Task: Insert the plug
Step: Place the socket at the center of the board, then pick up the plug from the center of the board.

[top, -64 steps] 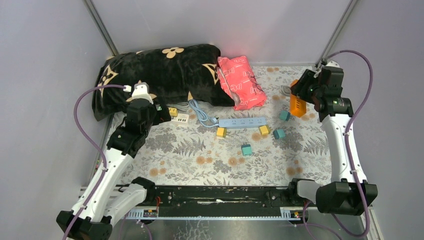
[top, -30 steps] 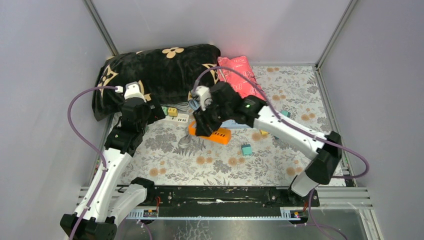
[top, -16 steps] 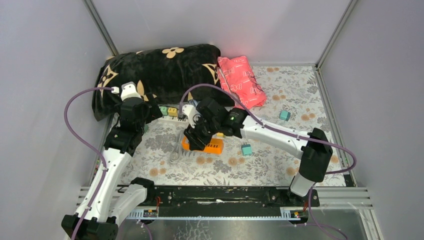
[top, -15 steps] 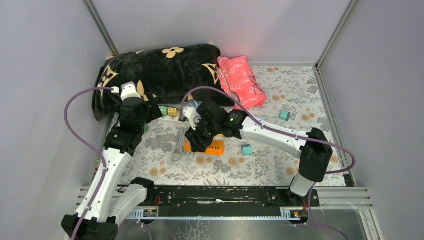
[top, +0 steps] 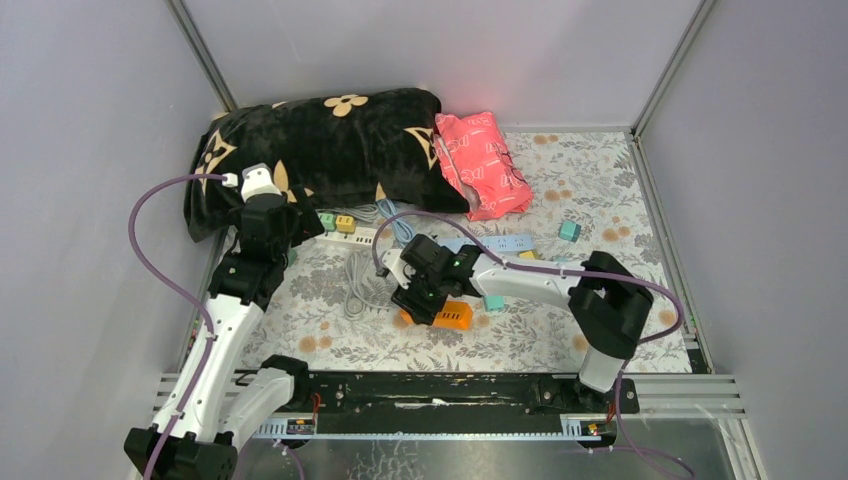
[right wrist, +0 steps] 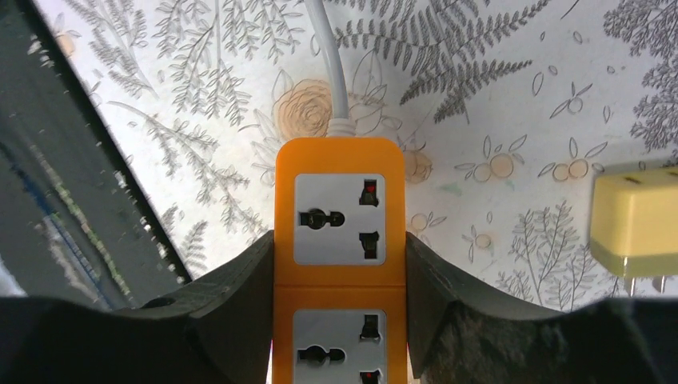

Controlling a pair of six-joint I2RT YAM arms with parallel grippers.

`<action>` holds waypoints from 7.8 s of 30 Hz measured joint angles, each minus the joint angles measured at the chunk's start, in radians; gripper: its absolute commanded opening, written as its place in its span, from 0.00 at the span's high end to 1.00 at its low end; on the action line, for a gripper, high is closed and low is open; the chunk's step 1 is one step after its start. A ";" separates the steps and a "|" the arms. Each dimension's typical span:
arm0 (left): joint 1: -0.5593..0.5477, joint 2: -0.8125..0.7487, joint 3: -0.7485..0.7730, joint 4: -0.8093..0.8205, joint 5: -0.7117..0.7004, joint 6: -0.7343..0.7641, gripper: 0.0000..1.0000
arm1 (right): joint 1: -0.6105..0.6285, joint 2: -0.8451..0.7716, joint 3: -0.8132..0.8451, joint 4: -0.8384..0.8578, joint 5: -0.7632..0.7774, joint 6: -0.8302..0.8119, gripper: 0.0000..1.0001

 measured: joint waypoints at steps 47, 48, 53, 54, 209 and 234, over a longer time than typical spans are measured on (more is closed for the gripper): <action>0.027 0.270 0.008 -0.178 -0.054 -0.286 0.00 | 0.047 -0.299 -0.471 0.680 0.314 0.112 0.01; 0.035 0.289 0.008 -0.191 -0.053 -0.304 0.00 | 0.047 -0.311 -0.487 0.690 0.337 0.118 0.01; 0.103 0.372 0.008 -0.215 -0.040 -0.365 0.00 | 0.047 -0.327 -0.503 0.705 0.399 0.140 0.01; 0.122 0.388 0.008 -0.215 -0.037 -0.374 0.00 | 0.047 -0.330 -0.504 0.706 0.411 0.144 0.01; -0.806 0.031 -0.428 0.797 0.245 0.273 0.79 | -0.350 -0.111 0.303 -0.312 -0.481 0.436 0.97; -0.818 -0.177 -0.481 0.648 0.033 0.039 0.00 | -0.352 -0.177 0.299 -0.244 -0.459 0.377 1.00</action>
